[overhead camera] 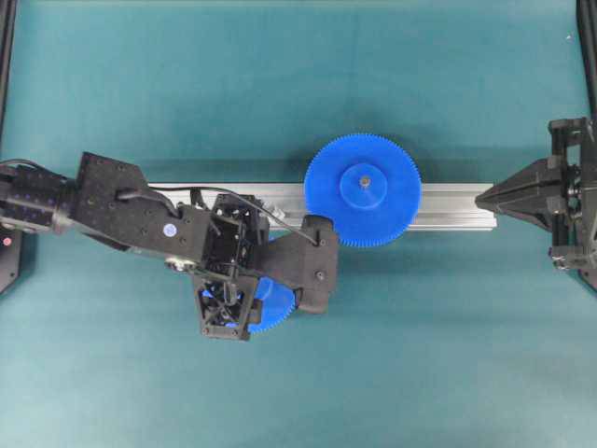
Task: Insert the small gear onto the shaft.
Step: 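Carry the blue gear with the left gripper over the empty left shaft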
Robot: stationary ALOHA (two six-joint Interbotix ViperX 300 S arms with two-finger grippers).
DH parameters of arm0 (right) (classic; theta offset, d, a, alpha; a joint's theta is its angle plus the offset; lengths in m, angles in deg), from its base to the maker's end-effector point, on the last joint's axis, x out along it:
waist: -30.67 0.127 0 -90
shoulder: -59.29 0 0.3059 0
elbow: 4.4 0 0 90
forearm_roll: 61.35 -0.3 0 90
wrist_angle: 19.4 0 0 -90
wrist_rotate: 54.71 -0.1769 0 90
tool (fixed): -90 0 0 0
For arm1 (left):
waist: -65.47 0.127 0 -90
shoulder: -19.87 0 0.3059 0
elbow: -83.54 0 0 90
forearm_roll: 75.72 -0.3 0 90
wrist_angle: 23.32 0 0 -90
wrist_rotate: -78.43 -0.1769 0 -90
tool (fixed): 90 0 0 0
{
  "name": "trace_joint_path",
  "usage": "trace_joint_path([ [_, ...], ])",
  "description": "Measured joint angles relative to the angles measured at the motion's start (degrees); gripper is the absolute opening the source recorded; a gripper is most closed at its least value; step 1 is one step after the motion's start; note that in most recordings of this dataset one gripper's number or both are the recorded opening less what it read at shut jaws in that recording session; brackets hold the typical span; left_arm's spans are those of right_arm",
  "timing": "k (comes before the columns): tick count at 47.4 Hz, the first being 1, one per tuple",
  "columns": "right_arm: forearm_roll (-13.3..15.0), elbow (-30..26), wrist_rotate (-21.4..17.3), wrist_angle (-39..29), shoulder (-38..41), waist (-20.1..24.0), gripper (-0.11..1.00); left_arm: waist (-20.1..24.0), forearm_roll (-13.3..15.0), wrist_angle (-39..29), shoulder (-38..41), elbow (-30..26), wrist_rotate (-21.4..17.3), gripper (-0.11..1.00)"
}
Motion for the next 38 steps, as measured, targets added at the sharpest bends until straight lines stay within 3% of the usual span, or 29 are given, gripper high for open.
trace_joint_path([
  [17,0.0,-0.1,0.0,0.1,0.1,-0.3,0.08,0.9,0.0,-4.7,-0.2,-2.5,-2.5,0.7],
  [38,0.0,0.0,0.0,0.1,0.0,-0.3,0.08,3.3,0.0,-5.0,-0.4,-3.2,-2.8,0.7],
])
